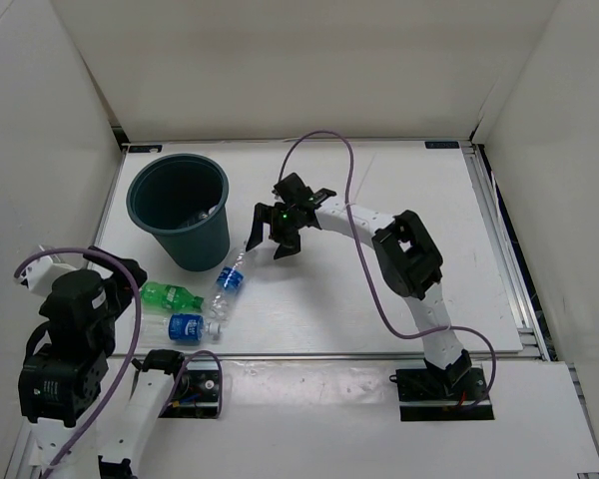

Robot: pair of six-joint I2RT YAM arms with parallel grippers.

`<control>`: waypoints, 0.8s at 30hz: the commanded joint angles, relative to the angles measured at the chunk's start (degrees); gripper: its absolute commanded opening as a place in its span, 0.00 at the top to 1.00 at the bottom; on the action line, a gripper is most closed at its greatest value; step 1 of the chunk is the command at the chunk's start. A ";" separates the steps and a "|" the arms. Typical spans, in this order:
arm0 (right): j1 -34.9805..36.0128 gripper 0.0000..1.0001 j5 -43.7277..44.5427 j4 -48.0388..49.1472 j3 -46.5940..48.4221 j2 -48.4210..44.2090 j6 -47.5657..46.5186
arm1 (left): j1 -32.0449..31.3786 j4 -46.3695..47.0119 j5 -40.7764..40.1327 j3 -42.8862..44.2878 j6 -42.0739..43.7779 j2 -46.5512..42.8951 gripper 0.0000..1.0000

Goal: Put the plastic bottles in the bin

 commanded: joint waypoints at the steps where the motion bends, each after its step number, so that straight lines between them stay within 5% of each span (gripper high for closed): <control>1: 1.58 0.05 -3.32 2.35 -1.45 0.73 2.72 | -0.20 -4.83 0.15 0.74 -0.86 -0.55 0.00; 14: 5.10 0.06 -5.51 9.74 -1.30 5.46 16.61 | -0.20 -4.83 5.15 0.21 0.89 -1.78 0.00; 24: 3.17 0.60 -7.36 7.30 -10.32 -2.67 11.18 | -0.20 -4.83 5.16 0.14 -1.12 -2.73 0.00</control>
